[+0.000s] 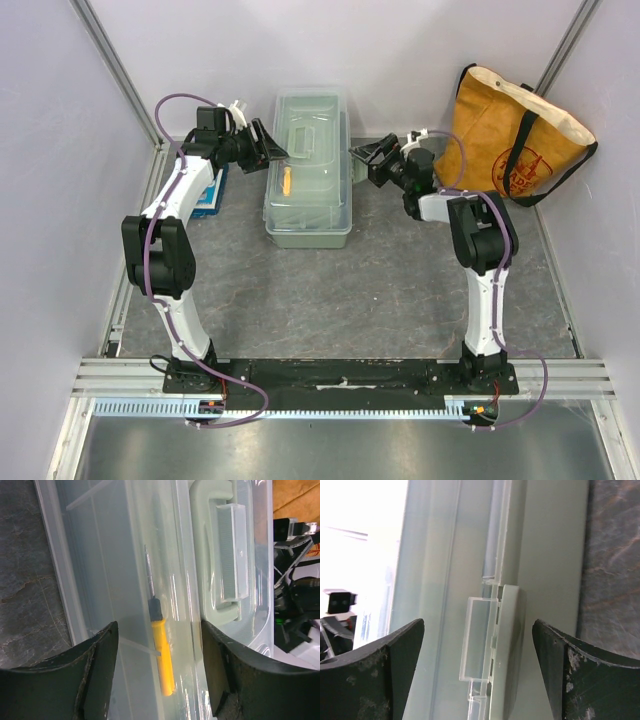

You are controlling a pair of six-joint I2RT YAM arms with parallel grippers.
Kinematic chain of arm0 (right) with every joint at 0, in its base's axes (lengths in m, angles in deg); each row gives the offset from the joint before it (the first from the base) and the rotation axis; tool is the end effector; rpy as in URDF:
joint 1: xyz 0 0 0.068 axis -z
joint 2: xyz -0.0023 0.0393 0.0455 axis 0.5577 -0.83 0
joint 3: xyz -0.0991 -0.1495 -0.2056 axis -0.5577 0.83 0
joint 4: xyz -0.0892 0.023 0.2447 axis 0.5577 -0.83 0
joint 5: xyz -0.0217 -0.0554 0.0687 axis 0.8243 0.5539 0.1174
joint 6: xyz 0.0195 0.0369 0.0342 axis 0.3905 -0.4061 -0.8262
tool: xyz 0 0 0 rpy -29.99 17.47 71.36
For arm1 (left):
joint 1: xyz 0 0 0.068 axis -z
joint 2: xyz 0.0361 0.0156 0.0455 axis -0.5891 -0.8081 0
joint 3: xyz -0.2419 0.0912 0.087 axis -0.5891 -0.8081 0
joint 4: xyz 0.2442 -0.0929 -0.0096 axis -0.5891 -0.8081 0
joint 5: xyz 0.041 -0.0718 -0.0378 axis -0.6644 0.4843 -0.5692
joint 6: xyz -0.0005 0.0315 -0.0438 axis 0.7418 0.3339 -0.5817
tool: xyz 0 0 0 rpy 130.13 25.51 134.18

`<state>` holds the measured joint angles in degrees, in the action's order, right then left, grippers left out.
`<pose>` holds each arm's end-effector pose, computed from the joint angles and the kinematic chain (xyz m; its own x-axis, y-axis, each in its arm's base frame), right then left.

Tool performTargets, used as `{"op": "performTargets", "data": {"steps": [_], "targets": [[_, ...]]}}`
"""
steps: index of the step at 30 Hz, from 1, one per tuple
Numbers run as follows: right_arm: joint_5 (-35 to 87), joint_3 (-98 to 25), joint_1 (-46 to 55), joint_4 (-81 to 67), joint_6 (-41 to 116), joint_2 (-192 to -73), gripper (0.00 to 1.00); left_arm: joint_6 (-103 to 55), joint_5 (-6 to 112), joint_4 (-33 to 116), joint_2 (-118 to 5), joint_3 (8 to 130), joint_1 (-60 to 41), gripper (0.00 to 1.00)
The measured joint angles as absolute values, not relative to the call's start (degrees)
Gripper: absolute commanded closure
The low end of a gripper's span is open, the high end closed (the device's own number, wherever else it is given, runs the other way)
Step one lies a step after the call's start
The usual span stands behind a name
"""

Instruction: Pack the tool kit

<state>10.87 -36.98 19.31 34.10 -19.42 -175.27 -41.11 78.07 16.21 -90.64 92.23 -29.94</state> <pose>0.4635 0.1349 0.1762 -0.5974 0.6978 -0.3952 -0.1560 0.3822 0.9108 0.4397 -0.0670 0.2959 -0.7807 -0.3201 -0.5366 0.1664 0.7213 -0.6723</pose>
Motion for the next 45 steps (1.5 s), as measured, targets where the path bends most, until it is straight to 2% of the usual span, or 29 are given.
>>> {"op": "performTargets", "data": {"steps": [5,8,14,17,30,38,45], "targets": [[7.4,-36.8,19.4,54.3,-33.7,-183.5,0.02,-41.1,78.0,16.7,-90.8,92.2,-30.0,0.32],[6.1,-36.9,19.2,60.5,-42.1,-186.9,0.02,-41.1,78.1,16.8,-90.9,92.3,-30.0,0.32],[6.1,-36.8,19.5,63.2,-47.6,-187.7,0.02,-41.1,78.1,16.8,-90.9,92.3,-30.0,0.32],[6.1,-35.8,19.5,63.0,-46.5,-186.4,0.05,-41.1,78.1,16.8,-90.9,92.3,-30.0,0.32],[7.2,-32.3,19.2,36.9,-29.4,-172.3,0.17,-41.1,78.4,16.8,-90.9,92.3,-30.2,0.32],[8.4,-35.2,19.2,25.1,-22.5,-169.2,0.19,-41.0,78.5,17.0,-91.3,92.7,-30.0,0.36],[10.7,-38.3,18.8,17.7,-17.7,-167.9,0.29,-40.6,77.9,17.1,-92.0,93.7,-29.5,0.38]]}}
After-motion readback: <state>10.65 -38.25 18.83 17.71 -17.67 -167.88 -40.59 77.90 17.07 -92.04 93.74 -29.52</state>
